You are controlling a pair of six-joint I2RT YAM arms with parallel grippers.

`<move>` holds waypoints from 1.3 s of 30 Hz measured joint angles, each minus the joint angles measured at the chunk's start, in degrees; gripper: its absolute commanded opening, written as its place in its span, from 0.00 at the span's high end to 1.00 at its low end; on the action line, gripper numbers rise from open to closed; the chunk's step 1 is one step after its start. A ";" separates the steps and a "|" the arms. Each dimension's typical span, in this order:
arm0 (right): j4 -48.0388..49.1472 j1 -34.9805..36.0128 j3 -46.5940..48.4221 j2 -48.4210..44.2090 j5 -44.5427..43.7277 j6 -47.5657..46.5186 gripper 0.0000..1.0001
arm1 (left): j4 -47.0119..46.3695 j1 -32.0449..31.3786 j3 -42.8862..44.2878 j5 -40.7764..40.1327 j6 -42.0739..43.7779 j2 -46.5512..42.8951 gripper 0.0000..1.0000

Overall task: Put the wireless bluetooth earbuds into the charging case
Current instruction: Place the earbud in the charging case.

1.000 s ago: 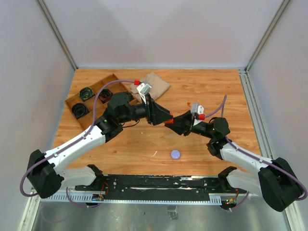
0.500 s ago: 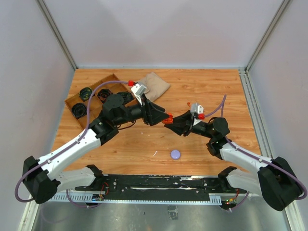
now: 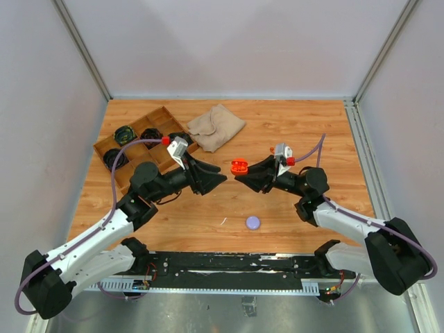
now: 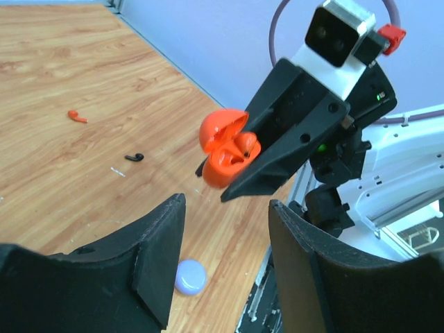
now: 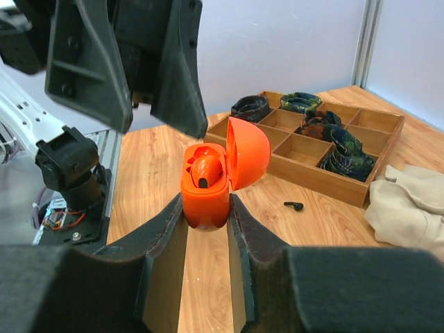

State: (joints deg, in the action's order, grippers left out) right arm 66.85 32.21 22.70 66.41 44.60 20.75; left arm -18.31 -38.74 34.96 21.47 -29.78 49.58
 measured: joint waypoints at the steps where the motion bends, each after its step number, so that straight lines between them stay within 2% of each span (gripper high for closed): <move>1: 0.68 0.00 0.35 0.42 0.15 0.66 0.98 | -1.60 0.00 -1.55 -0.02 -0.46 -0.57 0.43; 7: 4.33 0.00 1.62 2.08 0.96 4.70 0.98 | -10.38 0.00 -7.76 -0.72 -2.82 -2.12 0.43; 24: 9.73 1.05 4.87 5.16 4.07 12.31 0.98 | -27.89 0.00 -9.07 0.83 -4.79 3.50 0.46; 39: 12.94 2.71 5.33 7.30 4.04 15.08 0.98 | -33.48 0.00 -9.27 3.13 -5.40 7.43 0.57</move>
State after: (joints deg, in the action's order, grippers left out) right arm 79.79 34.92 28.03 73.71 48.64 35.83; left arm -51.79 -38.74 25.69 24.60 -35.18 57.01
